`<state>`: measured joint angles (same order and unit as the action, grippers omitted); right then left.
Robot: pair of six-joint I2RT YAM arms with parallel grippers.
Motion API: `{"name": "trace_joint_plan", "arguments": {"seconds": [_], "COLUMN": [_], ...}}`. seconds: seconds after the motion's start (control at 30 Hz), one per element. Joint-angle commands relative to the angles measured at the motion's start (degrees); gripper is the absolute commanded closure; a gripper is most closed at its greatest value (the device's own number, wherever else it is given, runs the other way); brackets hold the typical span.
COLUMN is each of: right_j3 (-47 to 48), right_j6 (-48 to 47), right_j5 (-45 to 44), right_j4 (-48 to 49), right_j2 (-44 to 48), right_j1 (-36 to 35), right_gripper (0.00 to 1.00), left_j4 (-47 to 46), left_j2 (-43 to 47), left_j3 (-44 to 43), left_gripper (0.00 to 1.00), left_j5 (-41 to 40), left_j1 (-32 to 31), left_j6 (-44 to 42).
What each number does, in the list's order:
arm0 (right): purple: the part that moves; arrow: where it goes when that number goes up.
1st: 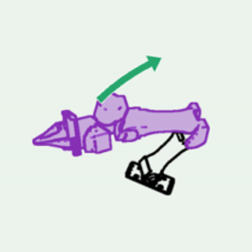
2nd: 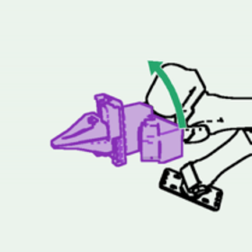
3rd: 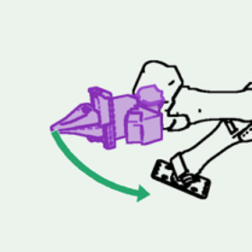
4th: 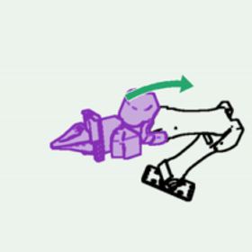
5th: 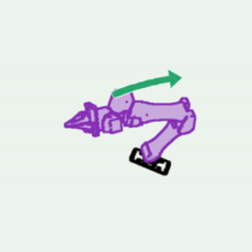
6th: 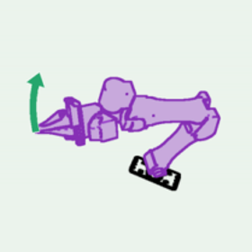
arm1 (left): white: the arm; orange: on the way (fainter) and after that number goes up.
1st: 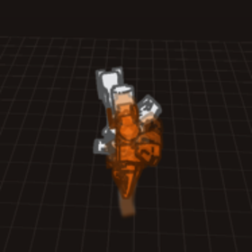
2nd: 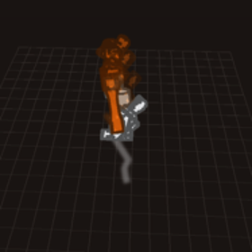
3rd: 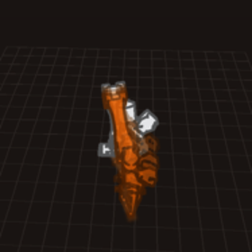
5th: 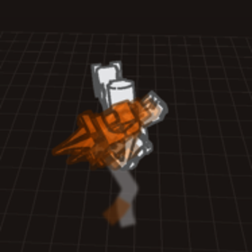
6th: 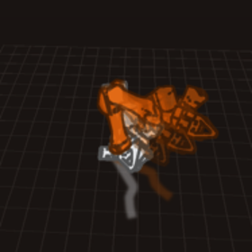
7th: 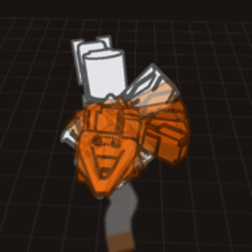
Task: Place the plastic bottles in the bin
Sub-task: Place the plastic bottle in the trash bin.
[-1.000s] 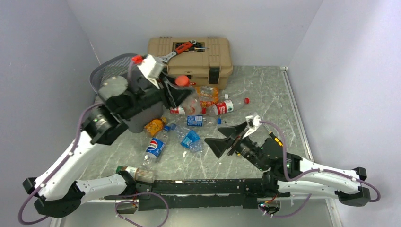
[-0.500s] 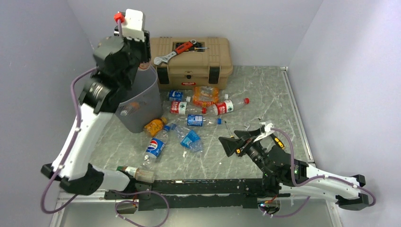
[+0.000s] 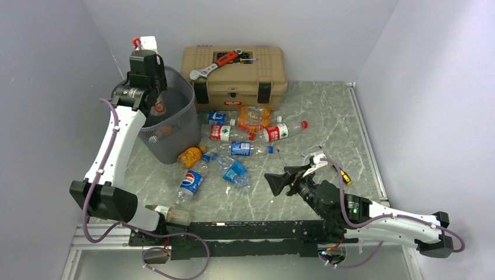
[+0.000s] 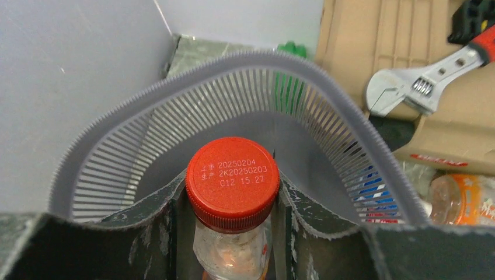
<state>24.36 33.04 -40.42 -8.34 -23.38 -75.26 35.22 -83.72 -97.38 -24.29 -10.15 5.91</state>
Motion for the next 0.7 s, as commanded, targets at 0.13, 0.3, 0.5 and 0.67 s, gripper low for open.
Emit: {"name": "trace_joint_plan", "arguments": {"seconds": [0.13, 0.3, 0.5, 0.67], "right_j3": [1.31, 1.35, 3.83, 6.27], "right_j6": [1.99, 2.03, 1.68, 0.78], "right_j5": [-1.91, -2.91, -4.23, -6.27], "right_j4": [-2.83, -4.23, -7.6, -9.18], "right_j2": [-2.53, -1.61, -1.97, -2.33], "right_j1": [-0.06, -0.06, -0.06, -0.01], "right_gripper": [0.0, 0.0, 0.0, 0.0], "left_j4": [-3.51, -3.39, -0.17, 0.71], "left_j2": [3.12, 4.1, 6.45, 11.77], "left_j3": [6.26, 9.0, 3.52, -1.21], "left_gripper": [1.0, 0.96, 0.12, 0.0], "left_j5": [3.64, 4.78, 8.28, 14.13], "left_j1": [0.92, 1.09, 1.1, 1.1], "left_j6": [4.27, 4.78, 5.85, 8.13]}}
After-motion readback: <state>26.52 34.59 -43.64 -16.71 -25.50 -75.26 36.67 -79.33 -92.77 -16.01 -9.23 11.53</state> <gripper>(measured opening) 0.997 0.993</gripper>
